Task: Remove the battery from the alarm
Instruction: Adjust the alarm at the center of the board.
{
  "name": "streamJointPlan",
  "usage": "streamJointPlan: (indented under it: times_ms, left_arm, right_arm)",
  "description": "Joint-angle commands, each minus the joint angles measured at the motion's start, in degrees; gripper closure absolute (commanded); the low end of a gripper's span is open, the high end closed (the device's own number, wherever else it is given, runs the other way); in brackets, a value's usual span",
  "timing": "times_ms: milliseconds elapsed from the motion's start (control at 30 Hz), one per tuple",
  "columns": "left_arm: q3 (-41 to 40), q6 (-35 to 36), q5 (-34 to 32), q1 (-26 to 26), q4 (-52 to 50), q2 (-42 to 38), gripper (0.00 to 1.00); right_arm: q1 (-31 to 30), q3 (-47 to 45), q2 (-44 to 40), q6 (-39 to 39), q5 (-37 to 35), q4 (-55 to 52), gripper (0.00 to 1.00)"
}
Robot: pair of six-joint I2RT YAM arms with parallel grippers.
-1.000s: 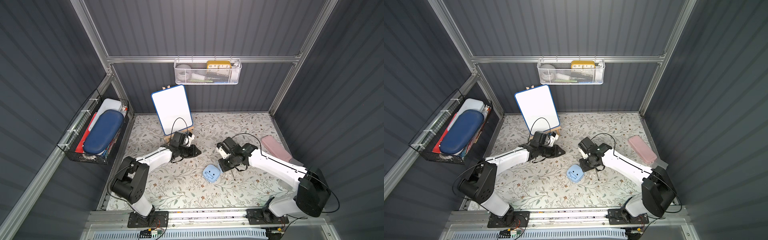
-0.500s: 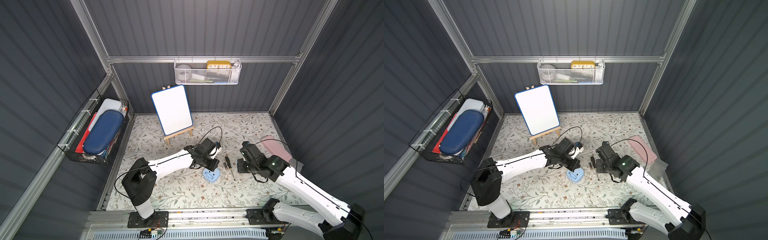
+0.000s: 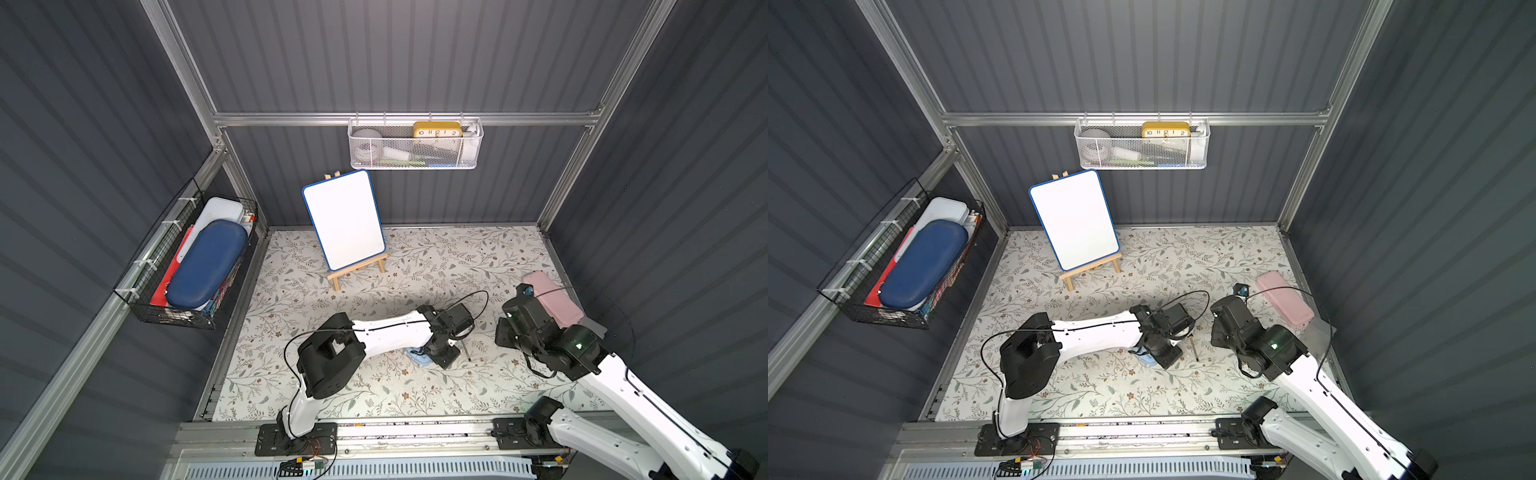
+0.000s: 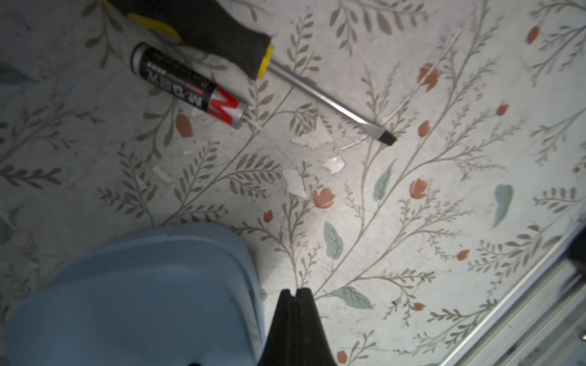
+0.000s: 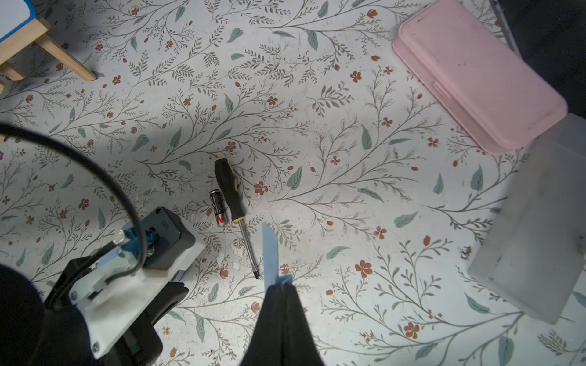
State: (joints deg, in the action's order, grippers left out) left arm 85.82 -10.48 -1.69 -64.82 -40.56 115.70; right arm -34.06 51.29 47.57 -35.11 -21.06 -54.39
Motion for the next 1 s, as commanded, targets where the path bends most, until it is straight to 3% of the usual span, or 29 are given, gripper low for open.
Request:
streamJointPlan:
  times_ms: [0,400,967]
  left_arm:
    - [2.8,-0.6,-3.9,0.4,-2.8,1.2,1.00]
    - [12.7,-7.8,-15.6,1.3,-10.2,13.4,1.00]
    - [2.7,-12.4,-23.1,16.1,-8.7,7.0,1.00]
  right_arm:
    - [0.3,-0.7,-0.7,-0.4,-1.7,-1.4,1.00]
    - [0.5,-1.1,-2.5,0.5,-1.0,-0.6,1.00]
    - [0.7,-1.7,-2.7,2.0,1.4,1.2,1.00]
